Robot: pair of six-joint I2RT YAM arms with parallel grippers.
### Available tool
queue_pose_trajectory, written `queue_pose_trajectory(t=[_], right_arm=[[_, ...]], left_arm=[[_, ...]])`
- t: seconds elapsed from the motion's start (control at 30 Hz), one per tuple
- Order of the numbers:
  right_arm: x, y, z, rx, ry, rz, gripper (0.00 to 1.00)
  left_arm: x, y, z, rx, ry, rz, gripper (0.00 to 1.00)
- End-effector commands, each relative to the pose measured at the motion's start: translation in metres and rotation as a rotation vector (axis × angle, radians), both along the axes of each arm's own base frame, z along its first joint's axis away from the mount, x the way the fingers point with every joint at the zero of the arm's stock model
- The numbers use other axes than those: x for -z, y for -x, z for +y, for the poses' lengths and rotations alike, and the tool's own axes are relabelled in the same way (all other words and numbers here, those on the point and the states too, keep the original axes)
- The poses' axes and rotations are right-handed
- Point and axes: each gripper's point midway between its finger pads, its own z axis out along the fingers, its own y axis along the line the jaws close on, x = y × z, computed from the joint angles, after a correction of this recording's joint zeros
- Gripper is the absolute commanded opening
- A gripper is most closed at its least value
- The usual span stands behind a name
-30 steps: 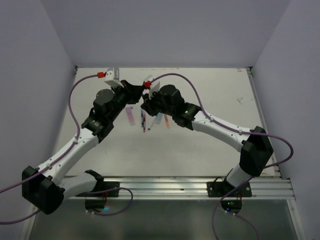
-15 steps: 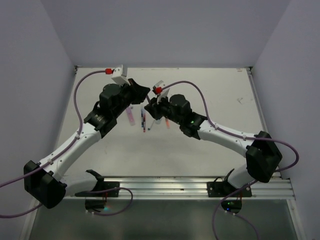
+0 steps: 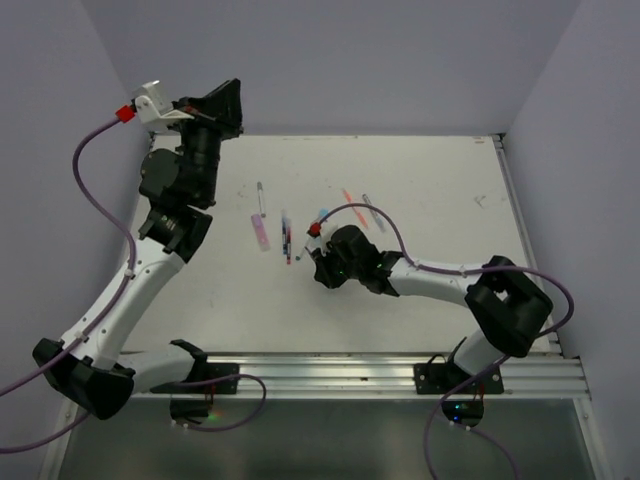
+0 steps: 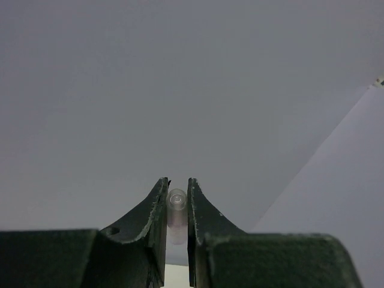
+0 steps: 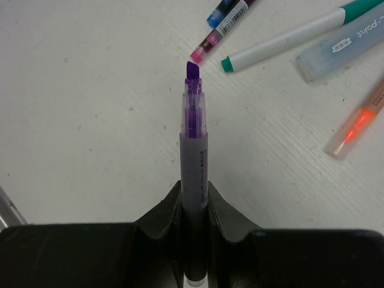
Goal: Open the pen caps
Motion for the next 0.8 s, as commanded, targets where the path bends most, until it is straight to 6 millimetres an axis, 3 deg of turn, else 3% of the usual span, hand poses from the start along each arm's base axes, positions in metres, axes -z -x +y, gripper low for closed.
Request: queue_pose_trajectory(t=[0.0,0.1,0.17,0.23,0.27,0.3,0.43,0.57,0.67,0.73,0.77], right_arm=[[-0.033,-0.003,0.009,0.001,-0.07,-0.032,0.0],[-0.047,-0.012,0.003,0.043,-0.054,-0.068,0.0],[-0.043,-0.017,-0.011,0.096,0.018,-0.075,0.0],[-0.043,-0.021,-0.022,0.139,0.055,-0.078,0.0],[-0.039,-0.023,-0.032,0.177,0.086,-0.077,0.0],[-0.039,-0.026,-0.039,0.207,0.092,-0.073,0.0],[-0.03,-0.039,-0.079,0.365,0.119,-0.021,0.0],[-0.021,-0.064,-0.139,0.559,0.138,0.056,0.0],[-0.017,-0.077,-0.166,0.634,0.167,0.075,0.0],[-0.012,-0.08,-0.175,0.657,0.174,0.106,0.0],[-0.005,-0.081,-0.183,0.677,0.186,0.134,0.0]], left_arm=[[-0.012,0.001,0.012,-0.058,-0.014,-0.021,0.0],[0.019,-0.006,0.004,-0.024,-0.052,0.075,0.0],[0.041,-0.008,-0.007,0.025,-0.075,0.129,0.0],[0.076,-0.012,-0.018,0.076,-0.104,0.218,0.0],[0.089,-0.012,-0.027,0.119,-0.122,0.245,0.0],[0.114,-0.013,-0.031,0.14,-0.145,0.307,0.0],[0.168,-0.012,-0.058,0.268,-0.177,0.418,0.0],[0.199,-0.01,-0.096,0.392,-0.225,0.48,0.0],[0.218,-0.01,-0.13,0.479,-0.249,0.508,0.0],[0.241,-0.013,-0.157,0.534,-0.267,0.543,0.0],[0.241,-0.014,-0.168,0.557,-0.271,0.543,0.0]])
